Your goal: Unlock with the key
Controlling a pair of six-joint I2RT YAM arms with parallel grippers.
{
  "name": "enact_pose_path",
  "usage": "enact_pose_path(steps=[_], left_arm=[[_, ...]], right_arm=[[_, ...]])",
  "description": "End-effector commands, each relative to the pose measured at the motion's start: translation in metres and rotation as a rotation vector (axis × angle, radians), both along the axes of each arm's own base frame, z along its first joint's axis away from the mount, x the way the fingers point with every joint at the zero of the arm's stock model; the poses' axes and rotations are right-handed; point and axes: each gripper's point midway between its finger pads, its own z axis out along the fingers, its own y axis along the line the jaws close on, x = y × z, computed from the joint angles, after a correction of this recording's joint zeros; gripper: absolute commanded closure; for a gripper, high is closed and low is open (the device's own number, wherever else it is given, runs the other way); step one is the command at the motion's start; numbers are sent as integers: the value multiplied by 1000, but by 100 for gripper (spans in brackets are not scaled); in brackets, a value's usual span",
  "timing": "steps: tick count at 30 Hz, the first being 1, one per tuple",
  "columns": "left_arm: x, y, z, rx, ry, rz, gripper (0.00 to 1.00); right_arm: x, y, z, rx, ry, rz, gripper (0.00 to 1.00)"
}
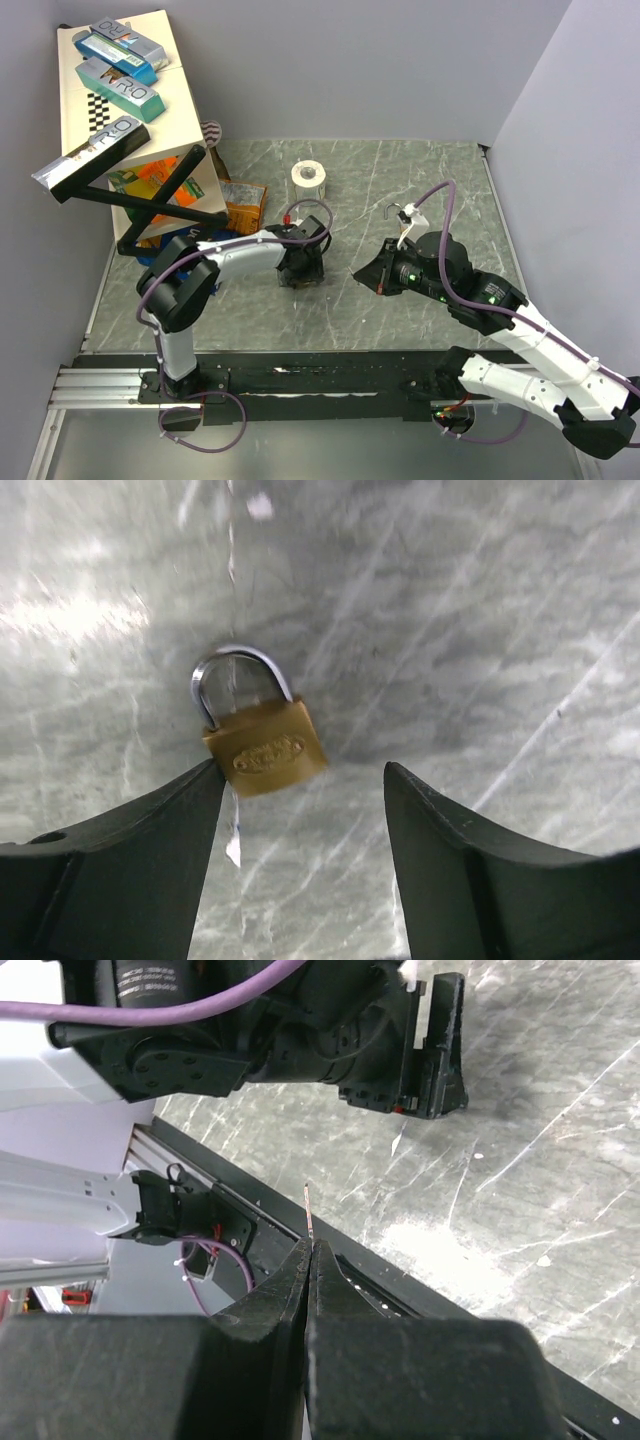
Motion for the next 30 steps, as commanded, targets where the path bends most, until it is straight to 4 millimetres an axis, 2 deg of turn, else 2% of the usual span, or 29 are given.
enact_pose_path(steps=[1, 6, 17, 21, 30], left_arm=[[16, 7, 0, 98, -45, -9, 30], [20, 6, -6, 110, -52, -27, 31], [10, 16, -17, 151, -31, -60, 38], [5, 20, -28, 186, 1, -75, 41], [-5, 27, -40, 285, 26, -107, 44]], right_arm=[[2, -4, 22, 25, -51, -9, 100], [0, -2, 20, 31, -38, 0, 100], [-2, -1, 15, 34, -20, 8, 100], [-3, -1, 16, 38, -23, 8, 100], [-1, 0, 16, 49, -20, -3, 100]])
